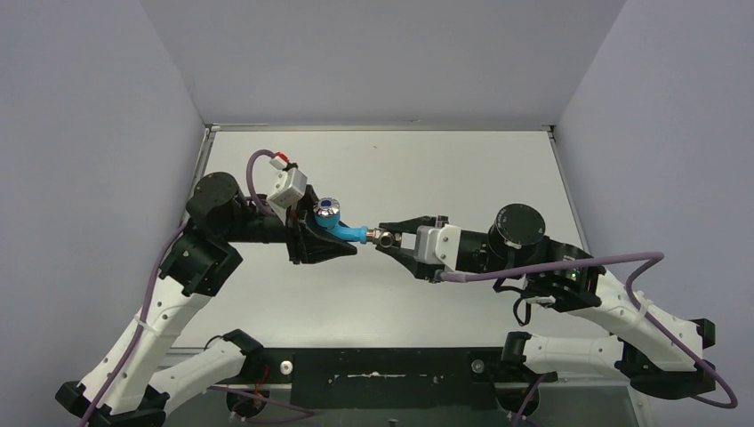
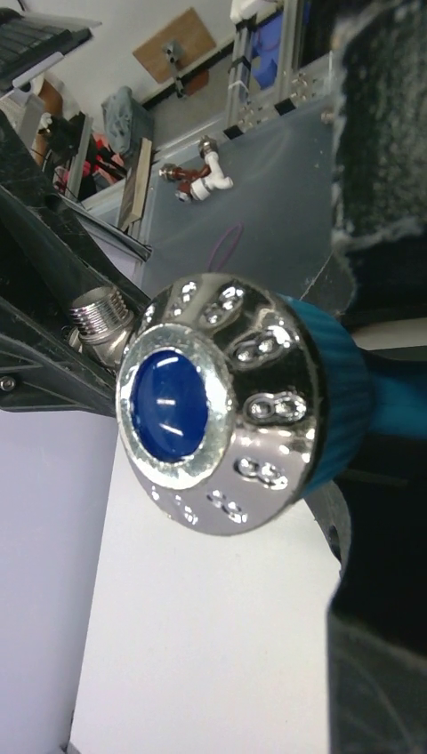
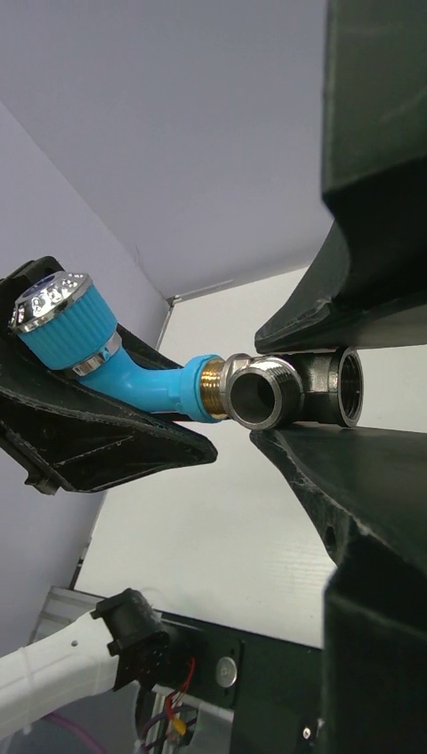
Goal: Install the water faucets
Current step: Screw the water faucet onto the adaptor.
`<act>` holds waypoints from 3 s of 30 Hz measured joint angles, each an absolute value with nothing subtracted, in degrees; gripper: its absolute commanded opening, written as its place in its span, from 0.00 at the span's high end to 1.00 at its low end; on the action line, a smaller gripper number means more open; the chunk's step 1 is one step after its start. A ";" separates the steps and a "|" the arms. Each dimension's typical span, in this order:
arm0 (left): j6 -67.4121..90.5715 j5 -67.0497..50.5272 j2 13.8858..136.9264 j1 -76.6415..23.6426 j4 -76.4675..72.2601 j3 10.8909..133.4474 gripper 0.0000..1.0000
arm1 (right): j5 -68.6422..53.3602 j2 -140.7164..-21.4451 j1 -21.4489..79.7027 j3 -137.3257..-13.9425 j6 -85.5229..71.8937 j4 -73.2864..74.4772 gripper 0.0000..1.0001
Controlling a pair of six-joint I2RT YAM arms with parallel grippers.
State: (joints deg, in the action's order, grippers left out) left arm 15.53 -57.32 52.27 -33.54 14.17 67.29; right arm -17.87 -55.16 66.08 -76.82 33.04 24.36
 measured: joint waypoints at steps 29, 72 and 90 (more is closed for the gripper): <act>-15.44 -55.66 46.72 -33.61 13.41 63.57 1.00 | -19.42 -53.65 62.30 -68.34 -24.93 10.00 1.00; 10.83 -44.14 46.41 -33.69 1.72 63.26 1.00 | -12.62 -42.92 54.76 -72.36 9.80 14.22 0.29; 30.13 -49.87 54.26 -33.69 17.02 69.49 1.00 | -23.73 -51.92 58.15 -75.61 58.26 24.77 0.27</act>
State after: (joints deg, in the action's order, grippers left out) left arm 30.13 -49.87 54.26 -33.69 17.02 69.49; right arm -23.73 -51.92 58.15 -75.61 58.26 24.77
